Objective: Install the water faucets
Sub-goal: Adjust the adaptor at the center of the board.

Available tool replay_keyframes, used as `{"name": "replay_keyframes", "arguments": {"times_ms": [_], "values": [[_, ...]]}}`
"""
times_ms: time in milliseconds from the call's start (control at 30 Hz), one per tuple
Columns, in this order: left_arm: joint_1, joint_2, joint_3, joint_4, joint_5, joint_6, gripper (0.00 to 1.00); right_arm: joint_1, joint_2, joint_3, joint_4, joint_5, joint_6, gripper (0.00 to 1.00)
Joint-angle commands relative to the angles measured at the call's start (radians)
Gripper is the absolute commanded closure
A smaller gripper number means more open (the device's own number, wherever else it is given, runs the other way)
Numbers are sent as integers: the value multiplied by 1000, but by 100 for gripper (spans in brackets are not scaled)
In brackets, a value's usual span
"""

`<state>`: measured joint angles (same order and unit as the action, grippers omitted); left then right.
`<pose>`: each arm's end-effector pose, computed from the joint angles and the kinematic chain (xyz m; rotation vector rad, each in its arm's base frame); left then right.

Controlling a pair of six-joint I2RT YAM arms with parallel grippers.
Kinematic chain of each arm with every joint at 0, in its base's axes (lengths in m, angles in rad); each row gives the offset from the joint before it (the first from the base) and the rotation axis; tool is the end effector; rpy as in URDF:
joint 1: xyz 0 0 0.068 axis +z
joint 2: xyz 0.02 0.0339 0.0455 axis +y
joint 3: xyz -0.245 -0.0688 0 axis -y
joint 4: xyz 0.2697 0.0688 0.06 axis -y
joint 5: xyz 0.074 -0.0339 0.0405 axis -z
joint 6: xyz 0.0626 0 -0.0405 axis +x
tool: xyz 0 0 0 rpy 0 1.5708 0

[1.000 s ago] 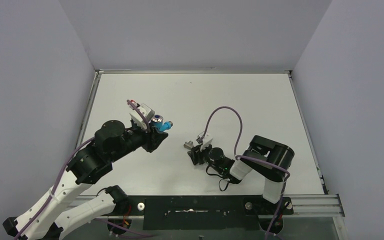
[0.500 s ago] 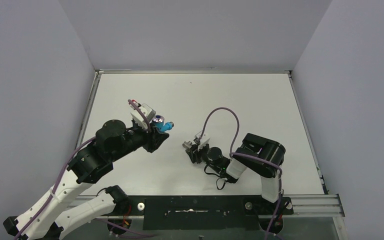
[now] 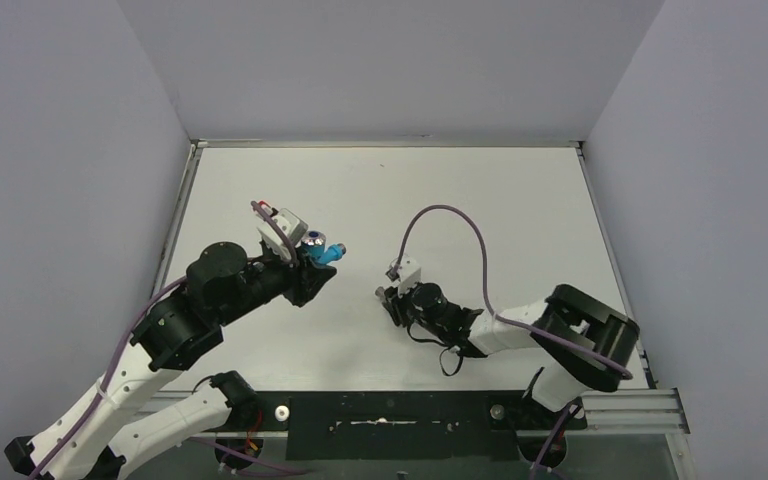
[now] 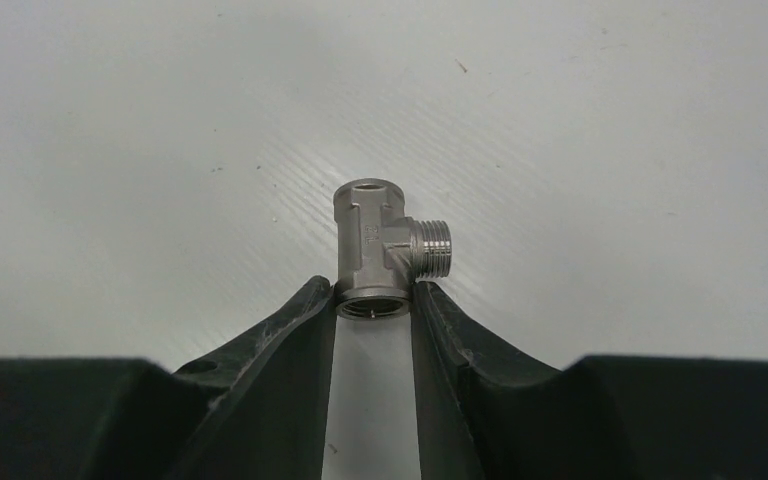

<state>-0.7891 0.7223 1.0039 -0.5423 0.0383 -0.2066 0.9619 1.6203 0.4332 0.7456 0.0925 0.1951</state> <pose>0.1466 -0.1511 0.3729 0.5707 1.8067 -0.7269 0.1832 0.2526 0.0723 -0.7177 1.9414 0.6364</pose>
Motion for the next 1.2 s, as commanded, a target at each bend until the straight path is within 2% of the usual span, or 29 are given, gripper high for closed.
{"name": "replay_keyframes", "arguments": {"times_ms": [0, 133, 200, 300, 400, 567, 900, 1167], "values": [[5, -16, 2, 61, -11, 4, 100, -3, -216, 174, -534, 100, 30, 100], [5, -26, -13, 74, -29, 8, 100, -21, -278, 436, -1110, 96, 96, 100], [4, -27, -21, 83, -30, 9, 100, -30, -278, 544, -1318, 61, 118, 100], [4, -21, -25, 95, -24, 13, 100, -64, -257, 684, -1574, 0, 170, 100], [4, -14, -20, 97, -19, 20, 100, -98, -236, 779, -1735, -78, 212, 100], [4, -24, -13, 92, -57, 36, 100, -125, -185, 850, -1884, -119, 242, 100], [4, -30, -7, 83, -58, 44, 100, -119, 11, 918, -2024, -96, 192, 100], [4, -47, -10, 77, -66, 42, 100, -116, 83, 926, -1998, -74, 159, 100]]}}
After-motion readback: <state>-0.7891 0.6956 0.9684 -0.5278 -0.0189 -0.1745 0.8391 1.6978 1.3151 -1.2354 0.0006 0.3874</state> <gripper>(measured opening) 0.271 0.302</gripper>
